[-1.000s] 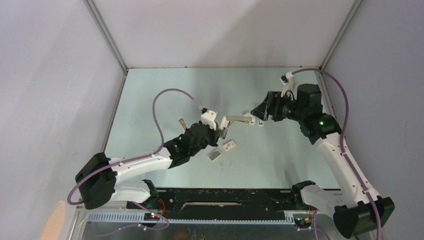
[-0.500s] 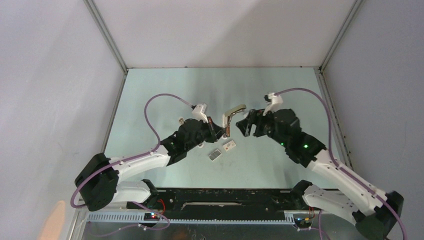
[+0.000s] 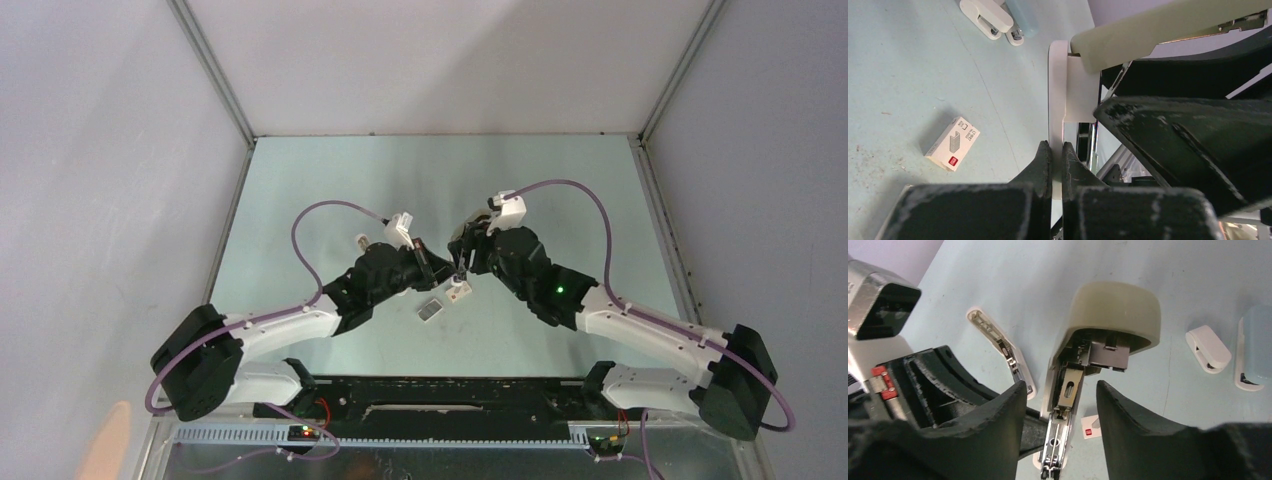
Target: Load the staples into the stapler
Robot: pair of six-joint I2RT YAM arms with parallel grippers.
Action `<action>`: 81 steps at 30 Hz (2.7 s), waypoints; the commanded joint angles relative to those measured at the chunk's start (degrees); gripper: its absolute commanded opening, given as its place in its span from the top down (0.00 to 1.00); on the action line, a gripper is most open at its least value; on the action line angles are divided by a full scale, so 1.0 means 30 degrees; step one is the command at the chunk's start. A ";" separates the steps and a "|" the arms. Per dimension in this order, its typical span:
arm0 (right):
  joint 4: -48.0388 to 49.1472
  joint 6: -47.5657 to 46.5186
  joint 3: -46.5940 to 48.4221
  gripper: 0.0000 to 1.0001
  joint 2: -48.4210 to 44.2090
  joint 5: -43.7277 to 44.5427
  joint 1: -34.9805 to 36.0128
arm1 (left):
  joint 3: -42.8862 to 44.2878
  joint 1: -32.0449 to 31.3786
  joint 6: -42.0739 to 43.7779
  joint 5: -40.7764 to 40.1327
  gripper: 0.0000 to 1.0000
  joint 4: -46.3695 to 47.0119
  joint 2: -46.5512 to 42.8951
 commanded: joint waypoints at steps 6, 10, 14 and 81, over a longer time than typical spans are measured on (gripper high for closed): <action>0.1073 0.0654 0.0165 0.63 0.0599 0.2661 0.1377 | -0.0521 0.0084 -0.0986 0.0176 1.00 0.1895 -0.1172; 0.0565 0.0892 0.0143 0.66 0.0511 0.3139 0.1842 | -0.0392 0.0032 -0.0679 0.0093 1.00 0.1323 -0.1484; 0.0424 0.1093 0.0159 0.63 0.0677 0.3001 0.2071 | -0.0398 -0.0027 -0.0504 -0.0108 1.00 0.0914 -0.1853; 0.0009 -0.9832 1.0115 0.52 1.5636 -0.7544 -0.0850 | 0.3011 0.7524 1.4263 -0.8470 0.00 -1.8230 -1.6595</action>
